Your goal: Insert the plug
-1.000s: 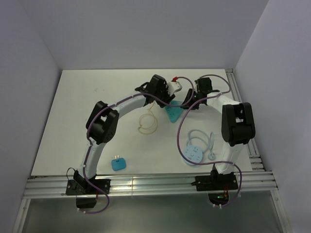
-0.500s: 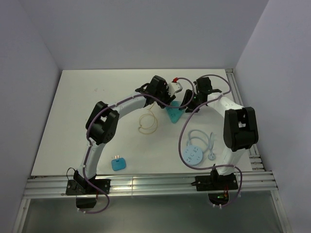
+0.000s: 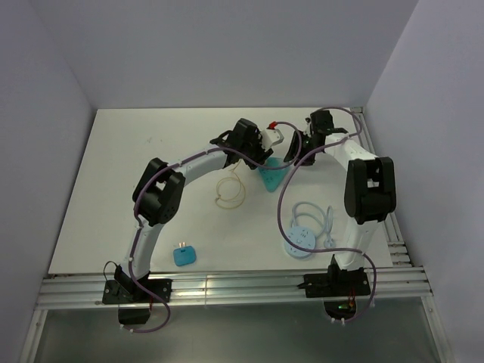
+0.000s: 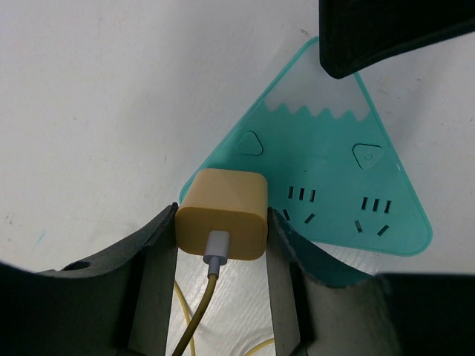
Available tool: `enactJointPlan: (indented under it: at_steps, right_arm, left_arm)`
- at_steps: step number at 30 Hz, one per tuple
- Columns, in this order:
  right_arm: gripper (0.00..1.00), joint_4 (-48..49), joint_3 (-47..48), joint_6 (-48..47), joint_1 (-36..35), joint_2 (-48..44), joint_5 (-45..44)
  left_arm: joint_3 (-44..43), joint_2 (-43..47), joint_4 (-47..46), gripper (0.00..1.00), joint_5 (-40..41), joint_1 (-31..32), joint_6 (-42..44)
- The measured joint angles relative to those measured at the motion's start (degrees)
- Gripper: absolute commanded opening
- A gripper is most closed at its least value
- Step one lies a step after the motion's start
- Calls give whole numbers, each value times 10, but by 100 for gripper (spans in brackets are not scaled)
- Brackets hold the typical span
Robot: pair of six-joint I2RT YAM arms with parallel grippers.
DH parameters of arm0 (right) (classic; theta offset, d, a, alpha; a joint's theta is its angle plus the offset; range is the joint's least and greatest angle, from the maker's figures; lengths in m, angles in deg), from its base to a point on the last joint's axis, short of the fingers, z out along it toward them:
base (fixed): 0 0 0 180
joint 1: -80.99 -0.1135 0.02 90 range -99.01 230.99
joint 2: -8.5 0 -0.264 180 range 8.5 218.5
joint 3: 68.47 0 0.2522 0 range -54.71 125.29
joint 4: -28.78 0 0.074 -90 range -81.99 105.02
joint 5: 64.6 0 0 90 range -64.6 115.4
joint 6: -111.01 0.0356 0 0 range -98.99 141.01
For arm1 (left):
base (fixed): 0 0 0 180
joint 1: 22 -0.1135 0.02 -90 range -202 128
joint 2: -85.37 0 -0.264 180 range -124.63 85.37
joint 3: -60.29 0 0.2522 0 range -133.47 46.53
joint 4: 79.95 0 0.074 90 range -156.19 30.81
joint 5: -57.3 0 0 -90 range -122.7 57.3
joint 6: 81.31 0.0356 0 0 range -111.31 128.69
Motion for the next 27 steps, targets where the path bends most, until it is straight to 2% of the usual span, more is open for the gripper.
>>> enactJointPlan:
  at_steps: [11,14,15,27]
  right_arm:
    - [35,-9,33,-11,5,52,29]
    - [16,-11,40,-17,6,56,38]
    - [1,-12,42,-18,6,57,41]
    - [0,-23,71,-15,7,70,43]
  left_arm:
    - [-12,0,23,0,6,1,1]
    - [-20,-2,35,0,10,1,1]
    - [-24,-4,40,0,13,1,1]
    - [-110,-46,109,0,44,7,-4]
